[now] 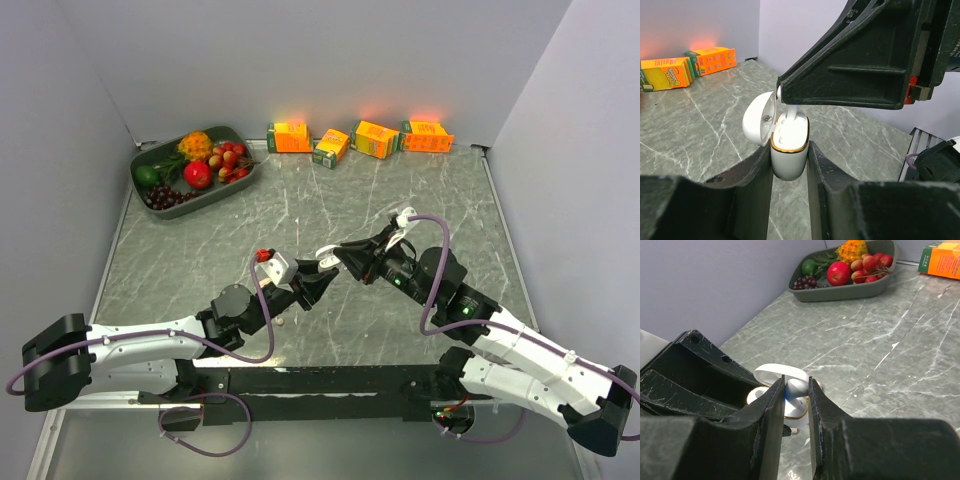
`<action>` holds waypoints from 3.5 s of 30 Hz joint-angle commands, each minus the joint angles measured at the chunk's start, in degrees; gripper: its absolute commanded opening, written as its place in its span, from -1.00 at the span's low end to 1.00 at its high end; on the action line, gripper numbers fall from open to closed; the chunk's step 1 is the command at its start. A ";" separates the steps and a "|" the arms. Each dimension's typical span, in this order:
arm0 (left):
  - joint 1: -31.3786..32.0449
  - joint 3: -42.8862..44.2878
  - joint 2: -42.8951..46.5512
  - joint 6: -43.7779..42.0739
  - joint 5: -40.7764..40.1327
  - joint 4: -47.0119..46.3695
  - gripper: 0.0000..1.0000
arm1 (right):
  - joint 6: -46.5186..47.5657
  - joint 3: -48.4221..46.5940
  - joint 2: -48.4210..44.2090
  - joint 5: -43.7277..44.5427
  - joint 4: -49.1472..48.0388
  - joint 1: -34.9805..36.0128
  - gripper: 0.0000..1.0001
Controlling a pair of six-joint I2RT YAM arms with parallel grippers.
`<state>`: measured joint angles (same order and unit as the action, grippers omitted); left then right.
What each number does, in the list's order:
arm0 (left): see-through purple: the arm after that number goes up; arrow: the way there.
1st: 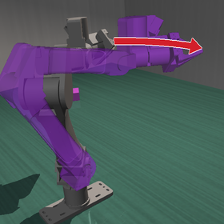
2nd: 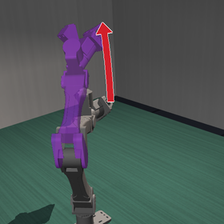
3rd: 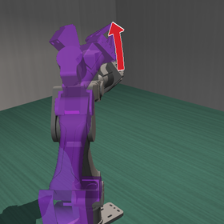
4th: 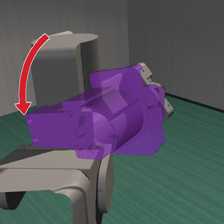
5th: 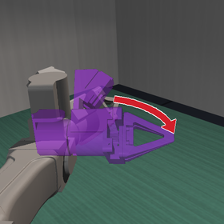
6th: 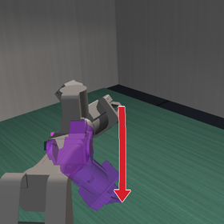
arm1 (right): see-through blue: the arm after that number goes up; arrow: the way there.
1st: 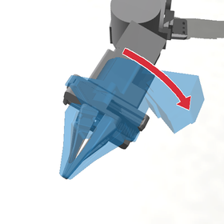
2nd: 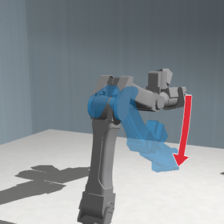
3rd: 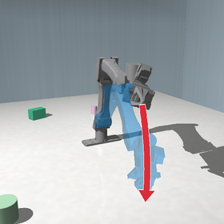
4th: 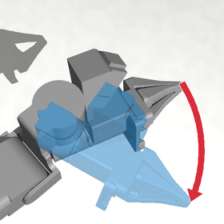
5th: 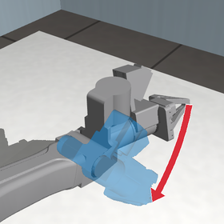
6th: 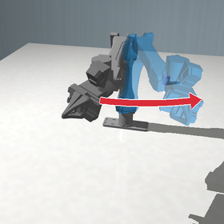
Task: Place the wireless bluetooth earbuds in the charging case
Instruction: Place the earbud in the charging case.
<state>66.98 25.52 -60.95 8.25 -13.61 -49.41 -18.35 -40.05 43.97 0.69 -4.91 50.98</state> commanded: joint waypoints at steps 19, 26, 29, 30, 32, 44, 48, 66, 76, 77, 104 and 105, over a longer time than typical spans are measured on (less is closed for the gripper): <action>0.26 0.32 1.45 0.45 -2.48 -4.21 -0.98 | -0.81 -2.75 -0.02 -2.18 1.48 1.31 -0.26; 0.17 0.23 1.53 0.45 -2.48 -4.21 -0.98 | -0.99 -2.75 -0.19 -1.74 1.48 1.40 -0.17; 0.26 0.23 1.45 0.54 -2.57 -4.21 -0.98 | -1.16 -2.84 -0.37 -1.66 1.48 1.40 -0.09; 0.17 0.23 1.36 0.54 -2.57 -4.21 -0.98 | -1.16 -2.92 -0.46 -1.66 1.48 1.40 -0.07; 0.17 0.15 1.27 0.63 -2.65 -4.29 -0.98 | -1.16 -3.28 -0.63 -1.66 1.57 1.58 0.01; 0.26 -0.03 1.36 0.28 -3.09 -4.73 -0.98 | -1.52 -4.15 -2.04 -0.78 2.80 1.58 0.20; 0.26 -0.21 1.45 0.27 -3.27 -5.17 -0.98 | -1.08 -5.30 -2.48 -1.30 3.85 1.58 0.25; 0.17 -3.45 4.43 -4.55 1.12 -9.30 -0.98 | -0.73 -11.97 -1.78 8.63 15.45 1.40 -0.30; 0.17 -7.32 7.33 -7.28 4.38 -11.24 -0.98 | 0.86 -15.67 2.09 7.22 19.66 1.49 0.07; 0.17 -7.41 7.68 -7.28 4.20 -11.15 -0.98 | 0.77 -15.93 2.87 6.96 19.85 1.49 0.12; 0.17 -7.41 7.77 -7.11 2.09 -11.24 -0.98 | 0.42 -16.11 4.46 4.67 20.90 1.66 0.19; 0.17 -7.41 7.77 -7.02 2.01 -11.15 -0.98 | 0.42 -16.11 4.38 4.32 20.73 1.58 0.19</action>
<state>67.05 18.00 -53.67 1.08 -10.98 -56.77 -18.13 -53.69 49.60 4.95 17.39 52.23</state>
